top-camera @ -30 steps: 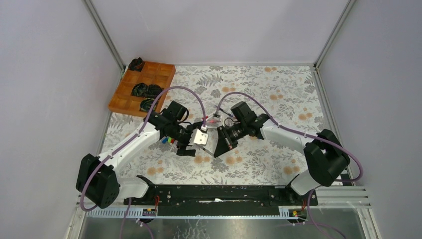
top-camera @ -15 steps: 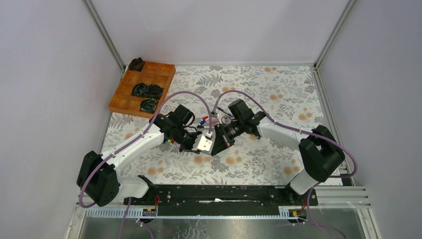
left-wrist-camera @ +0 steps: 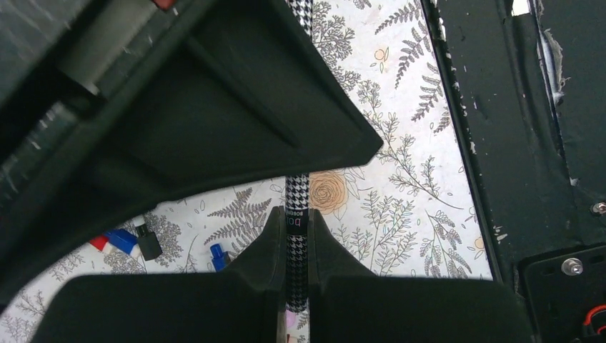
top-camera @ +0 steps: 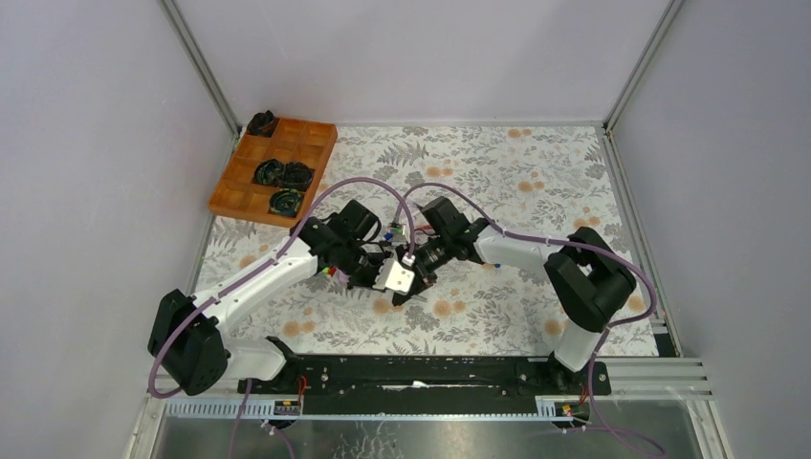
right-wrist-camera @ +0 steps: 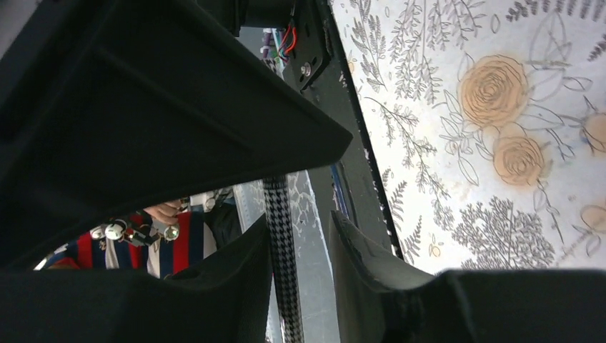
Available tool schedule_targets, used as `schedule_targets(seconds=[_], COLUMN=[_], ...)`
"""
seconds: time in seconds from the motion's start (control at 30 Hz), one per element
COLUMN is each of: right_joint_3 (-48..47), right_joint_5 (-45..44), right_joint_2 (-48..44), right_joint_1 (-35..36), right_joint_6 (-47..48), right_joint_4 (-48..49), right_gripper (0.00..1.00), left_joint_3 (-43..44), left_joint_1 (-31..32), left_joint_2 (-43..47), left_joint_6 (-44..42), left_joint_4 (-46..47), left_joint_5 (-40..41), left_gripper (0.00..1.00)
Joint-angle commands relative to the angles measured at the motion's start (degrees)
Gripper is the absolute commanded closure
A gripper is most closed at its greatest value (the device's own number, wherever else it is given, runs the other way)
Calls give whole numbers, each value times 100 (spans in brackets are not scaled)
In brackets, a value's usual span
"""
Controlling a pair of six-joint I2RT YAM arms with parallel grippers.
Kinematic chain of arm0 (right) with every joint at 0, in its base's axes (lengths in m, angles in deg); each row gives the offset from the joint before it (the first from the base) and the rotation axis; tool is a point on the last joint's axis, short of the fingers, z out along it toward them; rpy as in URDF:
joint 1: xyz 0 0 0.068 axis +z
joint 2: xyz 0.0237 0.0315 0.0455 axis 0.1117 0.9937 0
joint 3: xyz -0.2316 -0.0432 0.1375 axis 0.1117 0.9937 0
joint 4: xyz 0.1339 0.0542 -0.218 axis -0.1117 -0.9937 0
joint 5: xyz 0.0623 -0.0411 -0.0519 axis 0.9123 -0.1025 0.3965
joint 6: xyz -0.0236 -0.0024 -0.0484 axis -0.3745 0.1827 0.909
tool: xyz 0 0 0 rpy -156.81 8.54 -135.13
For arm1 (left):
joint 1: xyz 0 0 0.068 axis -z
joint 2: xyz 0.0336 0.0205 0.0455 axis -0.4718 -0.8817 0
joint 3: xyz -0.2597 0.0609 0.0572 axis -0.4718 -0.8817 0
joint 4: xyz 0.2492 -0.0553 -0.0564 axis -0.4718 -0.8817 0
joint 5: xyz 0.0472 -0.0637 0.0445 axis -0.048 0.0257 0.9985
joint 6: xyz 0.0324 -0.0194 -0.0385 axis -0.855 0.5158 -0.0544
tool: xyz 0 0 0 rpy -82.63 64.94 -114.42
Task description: Open the pen caps
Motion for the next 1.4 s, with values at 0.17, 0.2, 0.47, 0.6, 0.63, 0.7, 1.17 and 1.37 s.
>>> schedule_targets(seconds=[0.17, 0.2, 0.47, 0.6, 0.63, 0.7, 1.17, 1.37], right_joint_3=[-306, -304, -83, -10, 16, 41, 58, 308], right_joint_5=[181, 188, 258, 376, 410, 466, 678, 488], right_joint_2=[332, 366, 298, 157, 129, 105, 194, -43], right_joint_1=[132, 132, 132, 132, 132, 132, 132, 115], right_joint_6=[-725, -801, -1125, -960, -948, -951, -1458, -762], right_joint_4=[1031, 1110, 1563, 1373, 1368, 1378, 2034, 933], right_gripper=[73, 73, 100, 100, 100, 100, 100, 100], left_joint_3=[186, 191, 193, 111, 89, 85, 129, -342], left_joint_1=[170, 180, 187, 191, 190, 186, 191, 64], left_joint_2=[0, 11, 116, 173, 174, 179, 138, 255], left_joint_6=[91, 109, 99, -100, -128, -159, -89, -987], left_joint_4=[-181, -186, -321, -437, -441, -428, -300, -495], left_joint_5=[91, 101, 288, 549, 611, 658, 354, 1785], left_gripper=[95, 87, 53, 51, 52, 60, 100, 100])
